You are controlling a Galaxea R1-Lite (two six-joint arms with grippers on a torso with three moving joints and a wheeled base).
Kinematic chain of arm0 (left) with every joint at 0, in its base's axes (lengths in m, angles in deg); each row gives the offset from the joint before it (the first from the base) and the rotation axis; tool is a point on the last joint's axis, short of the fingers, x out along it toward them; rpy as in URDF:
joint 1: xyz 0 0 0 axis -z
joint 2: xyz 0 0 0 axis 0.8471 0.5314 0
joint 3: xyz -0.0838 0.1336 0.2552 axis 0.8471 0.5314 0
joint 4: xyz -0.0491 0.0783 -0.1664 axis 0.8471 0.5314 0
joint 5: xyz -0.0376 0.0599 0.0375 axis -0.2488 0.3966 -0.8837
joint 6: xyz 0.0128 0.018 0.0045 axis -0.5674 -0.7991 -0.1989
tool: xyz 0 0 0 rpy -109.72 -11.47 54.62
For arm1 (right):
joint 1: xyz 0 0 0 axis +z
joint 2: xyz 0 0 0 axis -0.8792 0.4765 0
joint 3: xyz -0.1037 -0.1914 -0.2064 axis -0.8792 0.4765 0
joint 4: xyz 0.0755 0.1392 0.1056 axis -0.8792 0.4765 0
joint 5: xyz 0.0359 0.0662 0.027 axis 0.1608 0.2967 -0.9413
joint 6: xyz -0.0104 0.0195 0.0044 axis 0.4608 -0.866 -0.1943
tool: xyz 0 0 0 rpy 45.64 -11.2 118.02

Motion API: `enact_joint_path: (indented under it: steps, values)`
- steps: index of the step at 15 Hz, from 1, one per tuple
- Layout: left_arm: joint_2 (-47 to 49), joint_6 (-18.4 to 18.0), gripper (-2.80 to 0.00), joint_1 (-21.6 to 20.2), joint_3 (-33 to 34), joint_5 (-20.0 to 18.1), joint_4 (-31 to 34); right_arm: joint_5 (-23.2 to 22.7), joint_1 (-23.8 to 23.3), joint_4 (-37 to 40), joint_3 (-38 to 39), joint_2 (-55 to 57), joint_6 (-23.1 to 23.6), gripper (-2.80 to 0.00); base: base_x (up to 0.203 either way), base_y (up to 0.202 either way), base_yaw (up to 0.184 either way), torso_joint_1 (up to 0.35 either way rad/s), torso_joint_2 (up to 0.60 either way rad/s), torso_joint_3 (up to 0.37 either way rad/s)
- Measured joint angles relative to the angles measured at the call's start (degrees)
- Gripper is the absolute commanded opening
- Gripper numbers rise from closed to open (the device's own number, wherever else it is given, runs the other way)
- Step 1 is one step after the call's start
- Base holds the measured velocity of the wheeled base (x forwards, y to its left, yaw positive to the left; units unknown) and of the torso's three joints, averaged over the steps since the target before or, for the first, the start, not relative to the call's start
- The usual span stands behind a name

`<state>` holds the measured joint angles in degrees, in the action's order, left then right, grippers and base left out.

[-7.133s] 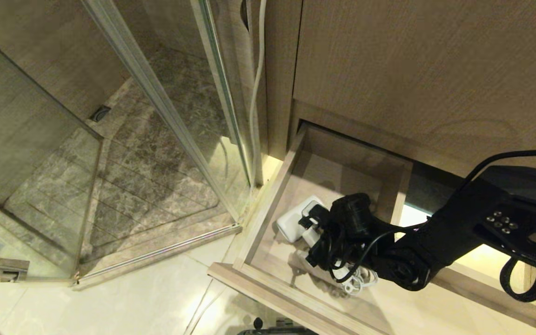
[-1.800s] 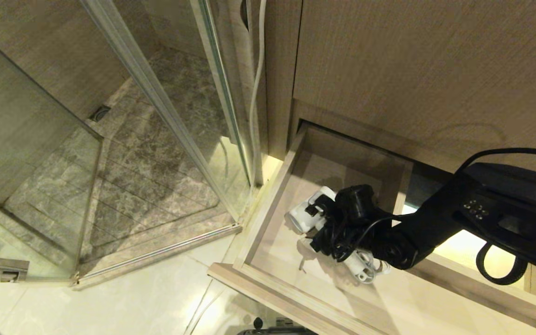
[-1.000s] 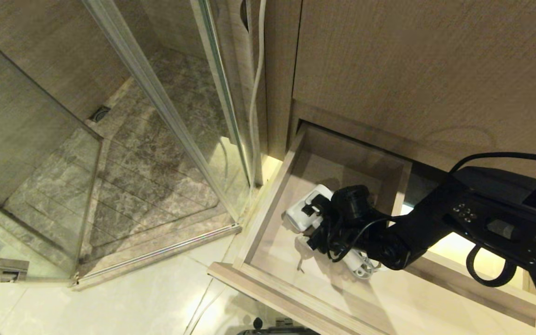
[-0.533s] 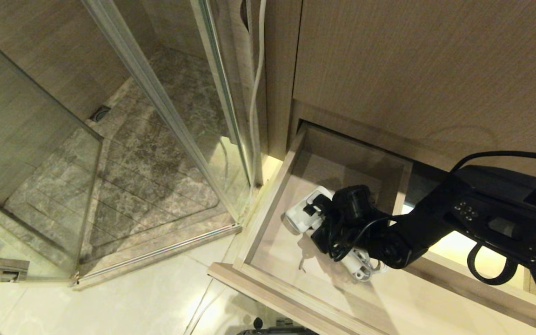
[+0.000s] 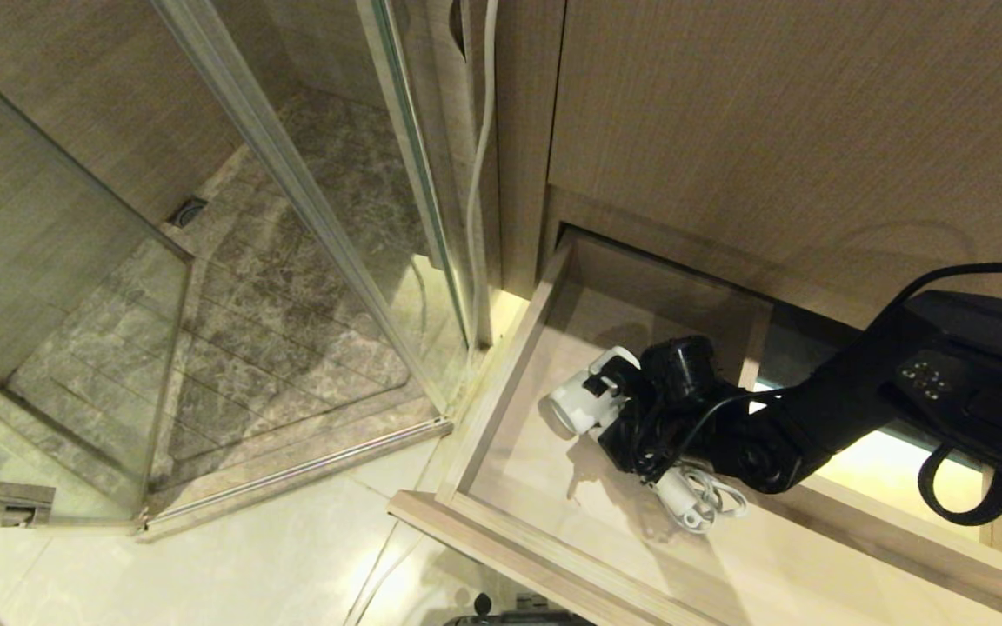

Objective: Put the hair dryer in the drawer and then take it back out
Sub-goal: Take the hairdryer out, then place it on the countertop

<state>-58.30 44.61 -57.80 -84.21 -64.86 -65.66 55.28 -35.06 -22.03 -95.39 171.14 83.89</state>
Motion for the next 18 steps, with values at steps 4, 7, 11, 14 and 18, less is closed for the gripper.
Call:
enact_joint_path:
  steps: [4,7,11,14,18]
  values:
    - [0.0,0.0,-2.8,0.0,0.0,0.0,0.0,-0.1,-0.6,1.6,2.2,-3.0,0.0,-2.8,0.0,0.0,0.0,0.0,0.0,0.0]
    - [0.0,0.0,-2.8,0.0,0.0,0.0,0.0,-0.4,-0.8,1.7,3.5,-5.3,-0.5,-2.8,0.0,0.0,0.0,0.0,0.0,0.0]
    - [0.0,0.0,-2.8,0.0,0.0,0.0,0.0,-1.6,-0.8,2.4,4.6,-8.3,-0.6,-2.8,0.0,0.0,0.0,0.0,0.0,0.0]
    - [0.0,0.0,-2.8,0.0,0.0,0.0,0.0,-4.6,-0.6,3.0,6.0,-10.8,-0.9,-2.8,0.0,0.0,0.0,0.0,0.0,0.0]
    - [0.0,0.0,-2.8,0.0,0.0,0.0,0.0,-5.4,-0.6,5.8,7.3,-14.9,-1.0,-2.8,0.0,0.0,0.0,0.0,0.0,0.0]
